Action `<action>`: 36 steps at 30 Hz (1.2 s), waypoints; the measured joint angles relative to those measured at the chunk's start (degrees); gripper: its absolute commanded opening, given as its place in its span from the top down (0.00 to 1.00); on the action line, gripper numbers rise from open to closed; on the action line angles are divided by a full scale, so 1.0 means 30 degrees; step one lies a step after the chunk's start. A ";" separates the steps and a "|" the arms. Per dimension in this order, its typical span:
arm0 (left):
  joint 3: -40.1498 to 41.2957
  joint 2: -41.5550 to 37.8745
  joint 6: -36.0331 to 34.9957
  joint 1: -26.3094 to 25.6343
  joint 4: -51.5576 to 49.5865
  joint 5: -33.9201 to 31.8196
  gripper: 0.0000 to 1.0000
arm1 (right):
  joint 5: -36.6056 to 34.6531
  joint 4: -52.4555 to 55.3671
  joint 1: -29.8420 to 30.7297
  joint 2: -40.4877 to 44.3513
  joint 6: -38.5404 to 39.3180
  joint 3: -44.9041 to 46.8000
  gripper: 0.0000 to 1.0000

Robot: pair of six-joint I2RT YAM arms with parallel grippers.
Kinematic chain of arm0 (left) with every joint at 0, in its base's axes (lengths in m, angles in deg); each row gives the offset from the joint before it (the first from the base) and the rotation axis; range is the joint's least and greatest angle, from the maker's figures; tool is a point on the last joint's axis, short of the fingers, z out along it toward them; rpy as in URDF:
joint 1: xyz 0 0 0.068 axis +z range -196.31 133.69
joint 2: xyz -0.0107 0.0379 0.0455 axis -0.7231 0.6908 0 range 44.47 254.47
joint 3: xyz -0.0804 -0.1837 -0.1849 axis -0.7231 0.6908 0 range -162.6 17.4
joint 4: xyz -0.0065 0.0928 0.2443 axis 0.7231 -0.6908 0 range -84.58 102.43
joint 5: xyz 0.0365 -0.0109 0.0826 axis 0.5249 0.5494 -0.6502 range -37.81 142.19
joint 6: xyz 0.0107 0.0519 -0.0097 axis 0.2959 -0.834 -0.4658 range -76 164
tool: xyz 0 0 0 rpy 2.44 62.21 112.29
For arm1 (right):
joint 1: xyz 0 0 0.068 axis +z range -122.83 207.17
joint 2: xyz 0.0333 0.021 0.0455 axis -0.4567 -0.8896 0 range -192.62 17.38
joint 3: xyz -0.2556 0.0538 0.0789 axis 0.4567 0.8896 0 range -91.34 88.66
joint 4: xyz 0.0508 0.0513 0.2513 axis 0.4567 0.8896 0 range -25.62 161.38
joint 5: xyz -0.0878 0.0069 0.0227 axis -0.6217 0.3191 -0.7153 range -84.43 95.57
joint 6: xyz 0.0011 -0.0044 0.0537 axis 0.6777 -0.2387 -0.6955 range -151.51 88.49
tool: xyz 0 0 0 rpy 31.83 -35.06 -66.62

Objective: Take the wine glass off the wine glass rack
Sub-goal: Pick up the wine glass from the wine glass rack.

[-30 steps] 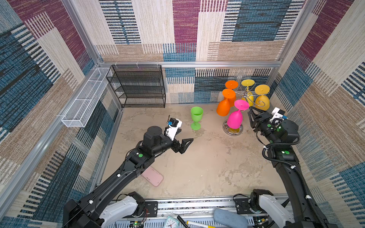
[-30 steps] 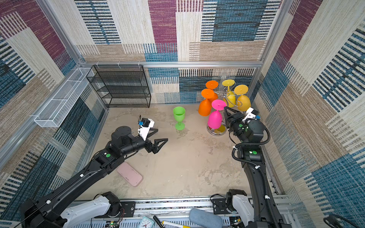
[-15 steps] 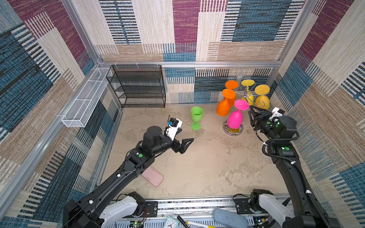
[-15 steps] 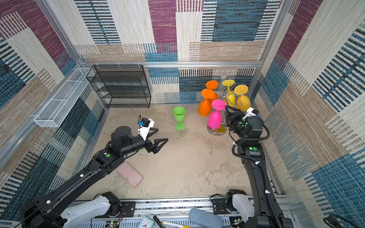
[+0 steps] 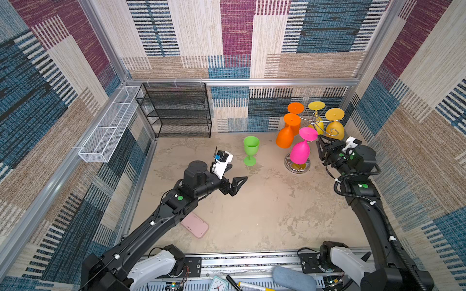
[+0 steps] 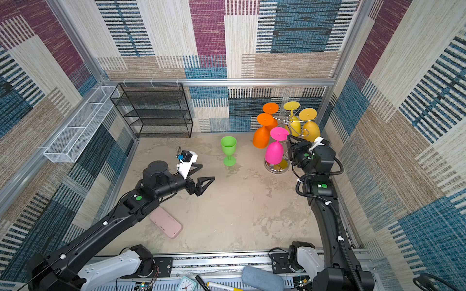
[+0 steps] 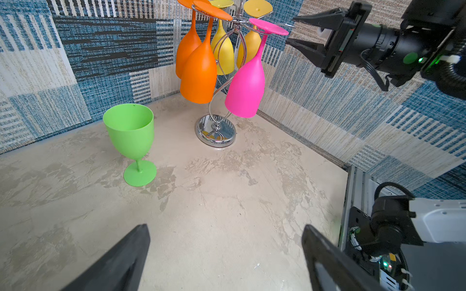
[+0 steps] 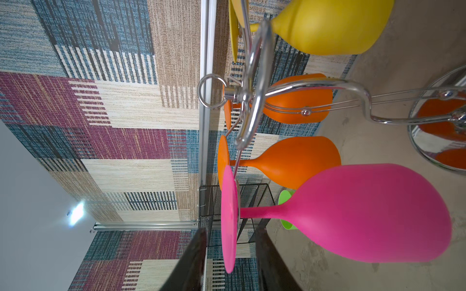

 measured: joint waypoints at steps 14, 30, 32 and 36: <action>0.0000 0.0197 0.0015 0.0000 0.0007 0.0000 0.03 | -0.0372 -0.0022 0.0168 -0.0663 0.0000 -0.0444 0.68; 0.0000 0.0058 0.0000 0.0000 0.0007 -0.0022 0.03 | -0.1537 0.0146 0.1362 -0.1457 0.0495 -0.1413 0.72; 0.0000 0.0058 0.0000 0.0000 0.0007 -0.0029 0.03 | -0.1719 0.0211 0.1457 -0.1501 0.0525 -0.1406 0.73; 0.0000 0.0058 0.0000 0.0000 0.0007 -0.0095 0.03 | -0.1836 0.0211 0.1588 -0.1537 0.0554 -0.1406 0.79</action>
